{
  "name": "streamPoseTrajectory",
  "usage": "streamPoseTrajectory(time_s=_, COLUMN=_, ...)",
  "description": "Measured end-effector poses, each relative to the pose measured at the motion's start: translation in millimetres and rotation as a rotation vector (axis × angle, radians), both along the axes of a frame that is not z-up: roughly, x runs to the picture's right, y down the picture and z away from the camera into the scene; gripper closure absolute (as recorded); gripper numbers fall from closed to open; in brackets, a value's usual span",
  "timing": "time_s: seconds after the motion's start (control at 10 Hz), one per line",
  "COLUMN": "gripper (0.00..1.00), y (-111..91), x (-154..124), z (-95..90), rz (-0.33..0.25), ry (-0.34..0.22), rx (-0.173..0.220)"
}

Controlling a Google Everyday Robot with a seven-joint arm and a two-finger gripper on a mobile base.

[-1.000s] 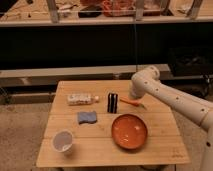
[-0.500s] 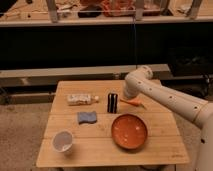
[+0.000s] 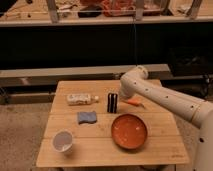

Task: Knock the eraser over

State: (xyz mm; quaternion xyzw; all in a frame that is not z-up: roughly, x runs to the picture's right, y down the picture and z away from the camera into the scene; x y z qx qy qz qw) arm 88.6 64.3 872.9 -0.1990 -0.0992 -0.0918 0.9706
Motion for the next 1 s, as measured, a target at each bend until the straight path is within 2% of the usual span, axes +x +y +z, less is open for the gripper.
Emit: streamPoseTrajectory(time_s=1.0, gripper=1.0, y=-8.7, x=-28.3, z=-10.9, rz=-0.063, ry=-0.094, rx=0.033)
